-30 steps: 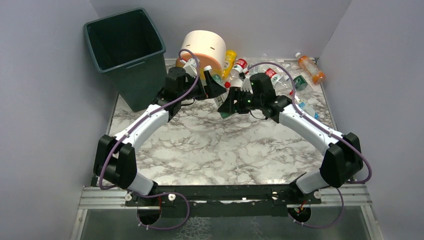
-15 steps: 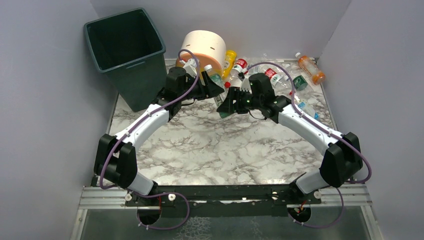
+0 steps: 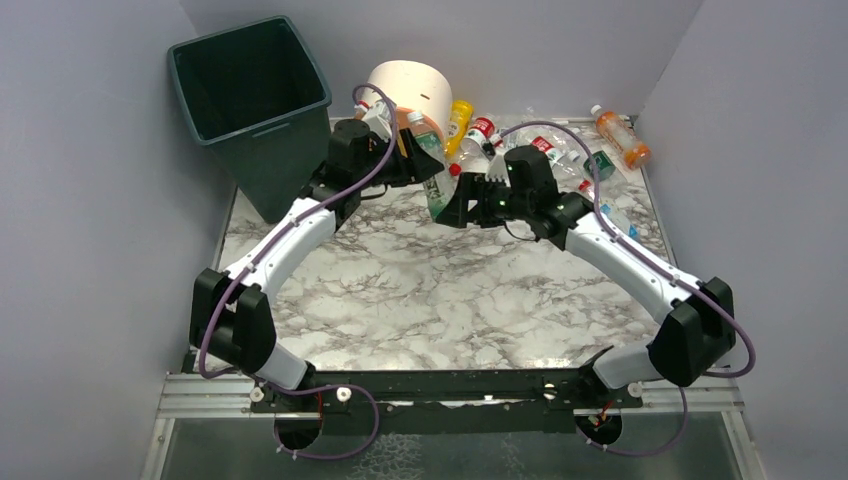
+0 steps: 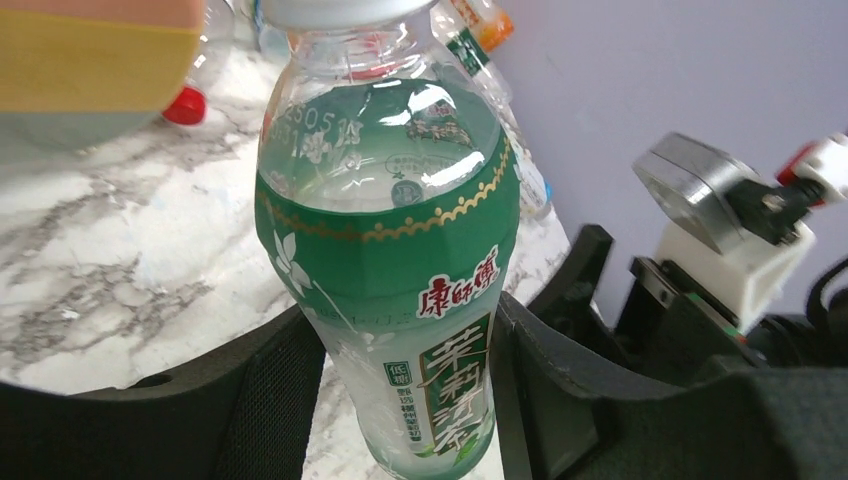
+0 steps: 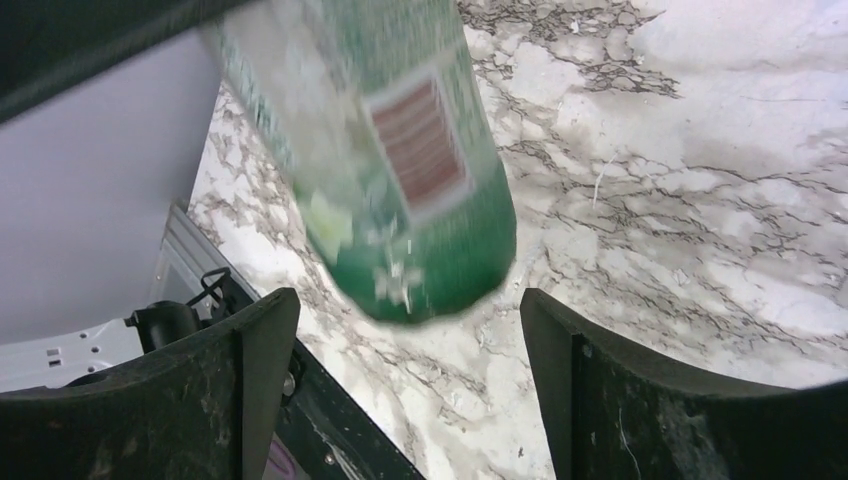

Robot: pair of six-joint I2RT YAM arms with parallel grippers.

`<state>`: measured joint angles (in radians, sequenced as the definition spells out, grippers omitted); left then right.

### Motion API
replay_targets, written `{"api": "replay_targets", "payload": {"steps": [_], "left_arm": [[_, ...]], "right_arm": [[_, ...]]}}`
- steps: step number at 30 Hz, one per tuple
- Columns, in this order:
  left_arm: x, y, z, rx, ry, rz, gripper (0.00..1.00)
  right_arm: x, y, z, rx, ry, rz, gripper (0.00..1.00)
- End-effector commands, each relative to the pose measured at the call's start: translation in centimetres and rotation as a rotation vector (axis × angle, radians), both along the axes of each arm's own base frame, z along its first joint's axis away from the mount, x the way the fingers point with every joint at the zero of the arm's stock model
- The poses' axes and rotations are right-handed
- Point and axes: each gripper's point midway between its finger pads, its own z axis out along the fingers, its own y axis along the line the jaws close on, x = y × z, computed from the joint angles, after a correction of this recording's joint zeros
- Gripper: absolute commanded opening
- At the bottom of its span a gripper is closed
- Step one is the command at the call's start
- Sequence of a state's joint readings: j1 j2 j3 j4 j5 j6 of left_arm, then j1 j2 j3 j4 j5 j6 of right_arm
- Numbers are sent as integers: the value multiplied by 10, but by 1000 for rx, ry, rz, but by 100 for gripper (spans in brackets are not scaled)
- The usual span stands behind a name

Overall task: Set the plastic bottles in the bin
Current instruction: Place the plastic bottle in the trash bin.

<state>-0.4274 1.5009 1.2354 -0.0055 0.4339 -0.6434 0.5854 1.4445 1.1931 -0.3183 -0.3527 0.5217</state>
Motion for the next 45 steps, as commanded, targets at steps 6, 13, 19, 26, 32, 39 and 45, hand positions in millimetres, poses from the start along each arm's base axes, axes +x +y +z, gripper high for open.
{"api": "replay_targets", "payload": {"steps": [6, 13, 19, 26, 32, 39, 45], "left_arm": [[49, 73, 48, 42, -100, 156, 47], [83, 159, 120, 13, -205, 295, 47], [97, 219, 166, -33, -274, 385, 47], [105, 286, 183, -86, -307, 496, 47], [114, 340, 171, -103, -295, 595, 47], [129, 379, 143, -98, -245, 668, 48], [140, 399, 138, -95, -233, 700, 48]], "right_arm": [[-2, -31, 41, -78, -130, -91, 89], [-3, -32, 29, -89, -113, -88, 89], [-1, -28, 22, -91, -97, -77, 89], [0, -27, 13, -103, -85, -69, 89], [3, -25, 6, -114, -76, -66, 89], [13, -27, -5, -152, -64, -78, 89], [21, -34, -14, -177, -53, -98, 90]]}}
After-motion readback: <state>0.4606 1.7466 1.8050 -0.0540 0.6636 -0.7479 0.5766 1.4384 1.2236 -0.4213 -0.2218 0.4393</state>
